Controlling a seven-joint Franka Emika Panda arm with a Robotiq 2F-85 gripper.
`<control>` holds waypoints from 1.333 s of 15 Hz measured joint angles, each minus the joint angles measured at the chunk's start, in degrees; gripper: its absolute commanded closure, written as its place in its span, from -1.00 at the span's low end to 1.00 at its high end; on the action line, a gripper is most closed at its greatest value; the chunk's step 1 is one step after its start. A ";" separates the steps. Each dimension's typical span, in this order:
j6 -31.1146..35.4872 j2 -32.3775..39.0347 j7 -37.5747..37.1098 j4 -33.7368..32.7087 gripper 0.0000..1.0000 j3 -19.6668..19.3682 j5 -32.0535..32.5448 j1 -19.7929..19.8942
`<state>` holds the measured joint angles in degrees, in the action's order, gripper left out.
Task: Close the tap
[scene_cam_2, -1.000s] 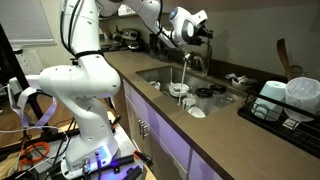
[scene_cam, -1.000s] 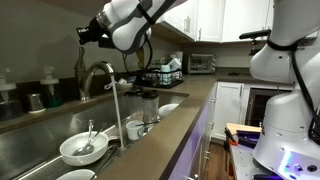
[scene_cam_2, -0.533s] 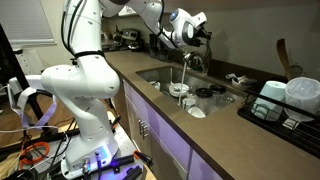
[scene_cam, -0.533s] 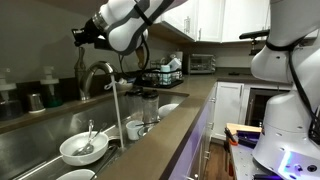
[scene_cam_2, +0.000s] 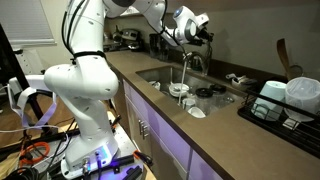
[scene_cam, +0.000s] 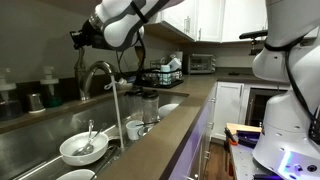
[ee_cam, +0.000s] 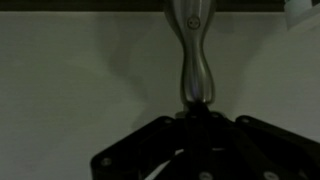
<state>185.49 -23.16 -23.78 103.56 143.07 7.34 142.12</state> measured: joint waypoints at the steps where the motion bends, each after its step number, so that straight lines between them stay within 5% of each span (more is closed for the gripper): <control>1: -0.60 0.01 0.09 -0.30 0.92 0.35 0.00 0.35; 20: -0.27 1.29 0.71 1.42 0.92 0.43 0.12 0.57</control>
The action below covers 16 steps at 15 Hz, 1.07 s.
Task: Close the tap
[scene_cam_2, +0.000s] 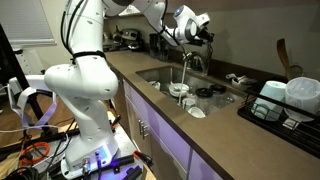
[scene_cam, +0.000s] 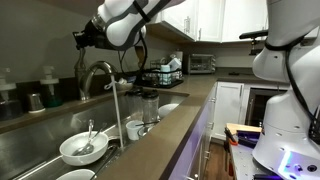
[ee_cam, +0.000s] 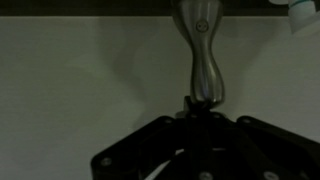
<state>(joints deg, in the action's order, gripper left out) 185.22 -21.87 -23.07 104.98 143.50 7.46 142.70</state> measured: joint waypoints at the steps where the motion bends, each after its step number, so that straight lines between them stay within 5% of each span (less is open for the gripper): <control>1: 0.28 0.13 0.00 0.33 0.92 -0.17 0.02 -0.20; 7: 4.56 0.31 0.00 3.55 0.92 -3.81 0.05 -3.73; 16: 10.83 0.12 0.00 11.24 0.92 -16.20 -0.42 -16.36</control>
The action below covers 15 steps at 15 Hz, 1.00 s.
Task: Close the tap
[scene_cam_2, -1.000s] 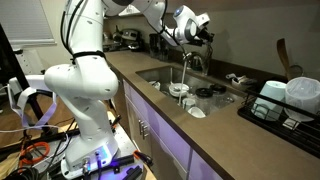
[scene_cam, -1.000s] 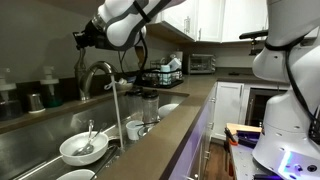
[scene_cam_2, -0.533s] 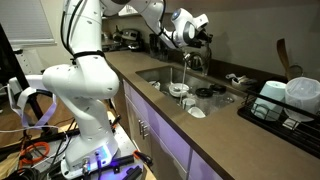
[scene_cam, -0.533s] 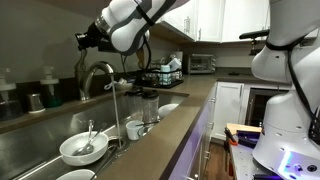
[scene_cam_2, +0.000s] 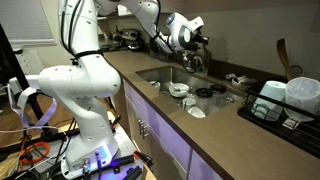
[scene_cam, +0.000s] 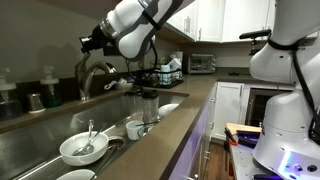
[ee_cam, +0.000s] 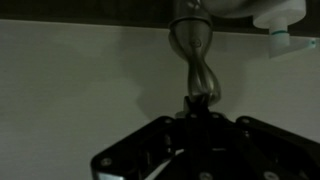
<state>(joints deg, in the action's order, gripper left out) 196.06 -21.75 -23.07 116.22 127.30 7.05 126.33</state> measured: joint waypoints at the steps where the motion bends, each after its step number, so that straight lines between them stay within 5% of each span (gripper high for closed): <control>1: 0.38 -0.16 0.00 0.55 0.92 -1.67 -0.20 -1.60; 15: 1.86 -0.31 1.03 9.91 0.92 -27.15 -6.41 -25.23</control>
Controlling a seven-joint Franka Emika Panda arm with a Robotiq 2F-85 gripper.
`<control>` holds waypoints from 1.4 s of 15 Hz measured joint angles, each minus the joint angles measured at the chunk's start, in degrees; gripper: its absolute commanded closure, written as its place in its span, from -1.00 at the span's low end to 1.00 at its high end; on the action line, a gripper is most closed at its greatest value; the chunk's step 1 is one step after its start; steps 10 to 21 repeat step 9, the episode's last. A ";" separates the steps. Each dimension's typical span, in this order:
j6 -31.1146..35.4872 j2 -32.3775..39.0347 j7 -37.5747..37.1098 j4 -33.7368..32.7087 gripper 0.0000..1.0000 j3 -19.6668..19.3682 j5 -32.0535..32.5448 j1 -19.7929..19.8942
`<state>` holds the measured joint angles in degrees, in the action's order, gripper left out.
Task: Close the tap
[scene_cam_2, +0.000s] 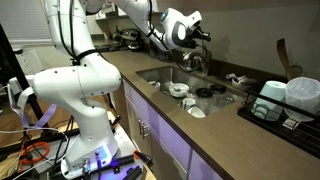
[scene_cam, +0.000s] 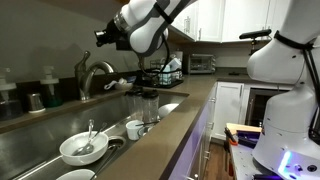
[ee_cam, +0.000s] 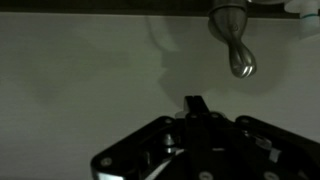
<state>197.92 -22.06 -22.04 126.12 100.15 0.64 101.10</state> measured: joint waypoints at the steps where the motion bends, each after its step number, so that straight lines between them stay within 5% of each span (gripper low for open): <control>1: 0.00 0.04 0.34 1.43 0.92 -2.05 -0.73 -2.25; 5: -0.22 0.43 1.94 7.65 0.92 -12.02 -2.30 -13.46; 9: -3.25 0.60 2.59 13.82 0.92 -25.82 -2.17 -28.91; 21: -3.25 0.60 2.59 13.82 0.92 -25.82 -2.17 -28.91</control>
